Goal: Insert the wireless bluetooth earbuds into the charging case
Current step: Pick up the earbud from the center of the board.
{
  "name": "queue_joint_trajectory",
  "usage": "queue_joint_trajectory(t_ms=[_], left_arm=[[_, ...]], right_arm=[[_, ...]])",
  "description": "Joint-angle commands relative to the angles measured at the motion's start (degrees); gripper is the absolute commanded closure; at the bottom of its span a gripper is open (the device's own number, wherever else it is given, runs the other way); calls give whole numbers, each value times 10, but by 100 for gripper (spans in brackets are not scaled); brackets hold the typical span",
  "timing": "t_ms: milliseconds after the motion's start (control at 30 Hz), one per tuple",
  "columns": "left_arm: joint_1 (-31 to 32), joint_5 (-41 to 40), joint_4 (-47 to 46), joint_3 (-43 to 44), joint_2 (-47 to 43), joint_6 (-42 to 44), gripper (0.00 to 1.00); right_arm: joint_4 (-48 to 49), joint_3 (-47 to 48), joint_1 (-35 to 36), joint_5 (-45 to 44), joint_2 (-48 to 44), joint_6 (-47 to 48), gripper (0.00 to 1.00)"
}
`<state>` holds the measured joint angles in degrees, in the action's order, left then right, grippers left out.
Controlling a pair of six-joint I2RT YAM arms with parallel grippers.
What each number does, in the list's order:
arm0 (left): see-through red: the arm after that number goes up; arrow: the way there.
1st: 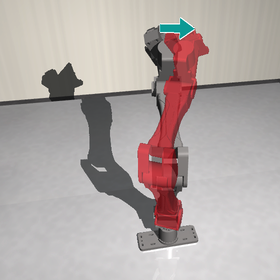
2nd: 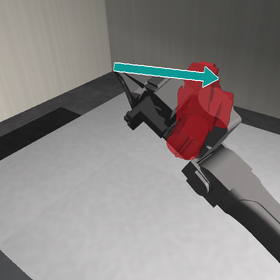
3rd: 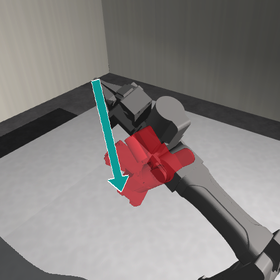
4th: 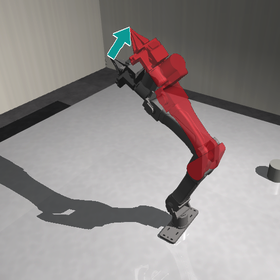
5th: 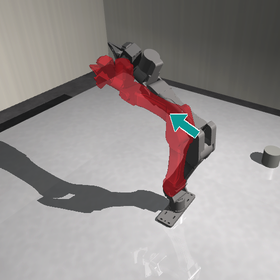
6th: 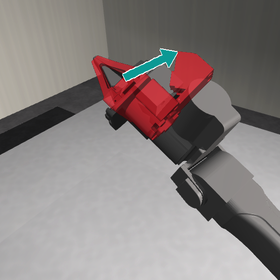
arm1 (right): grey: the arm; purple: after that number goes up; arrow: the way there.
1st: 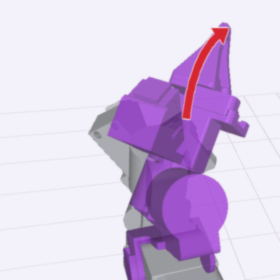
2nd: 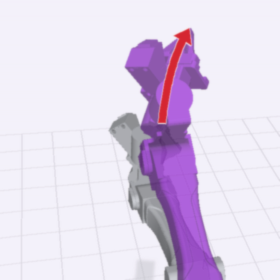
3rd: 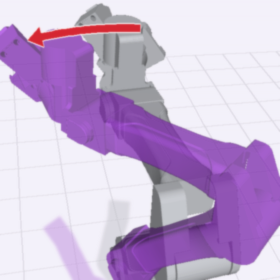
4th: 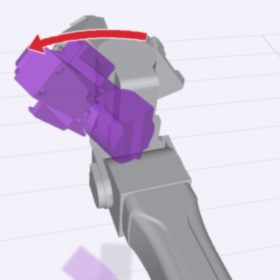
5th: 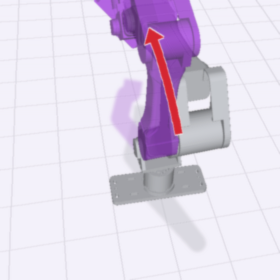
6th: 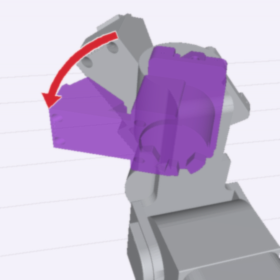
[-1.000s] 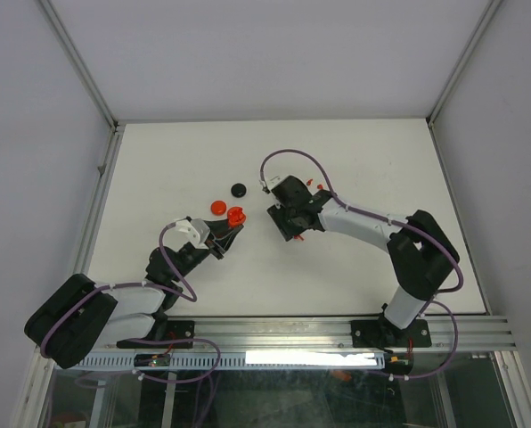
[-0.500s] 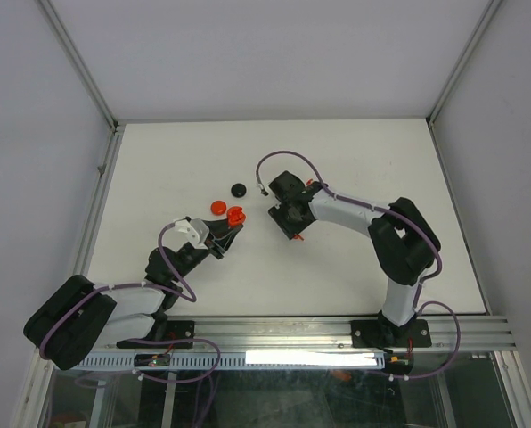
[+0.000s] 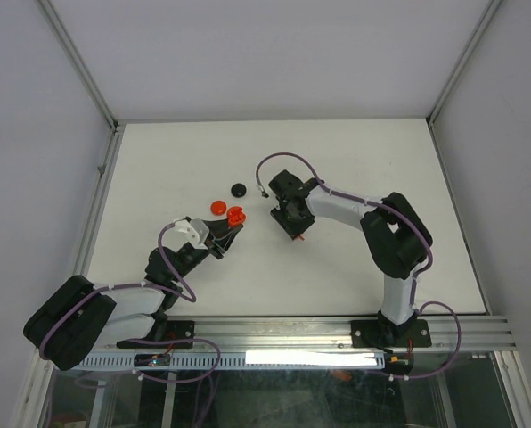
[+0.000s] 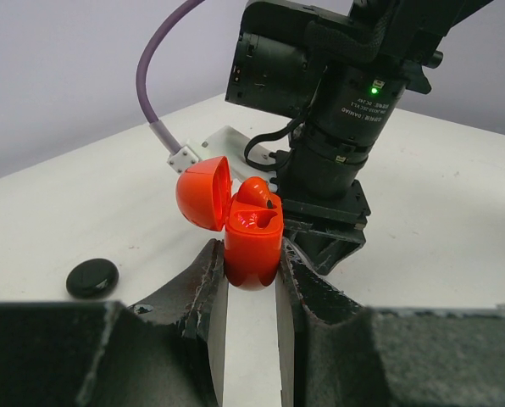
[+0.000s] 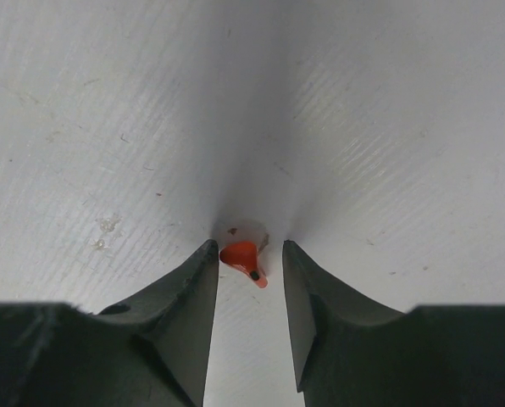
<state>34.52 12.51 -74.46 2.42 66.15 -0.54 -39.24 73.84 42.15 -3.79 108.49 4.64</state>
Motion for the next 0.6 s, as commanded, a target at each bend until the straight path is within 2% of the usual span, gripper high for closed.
queue_joint_trajectory(t_ms=[0, 333, 567], left_arm=[[2, 15, -6, -1, -10, 6, 100], [2, 15, -4, 0, -7, 6, 100], [2, 13, -11, -2, -4, 5, 100]], right_arm=[[-14, 26, -1, 4, 12, 10, 62], [-44, 30, -1, -17, 19, 0, 66], [-31, 13, -1, 0, -21, -15, 76]])
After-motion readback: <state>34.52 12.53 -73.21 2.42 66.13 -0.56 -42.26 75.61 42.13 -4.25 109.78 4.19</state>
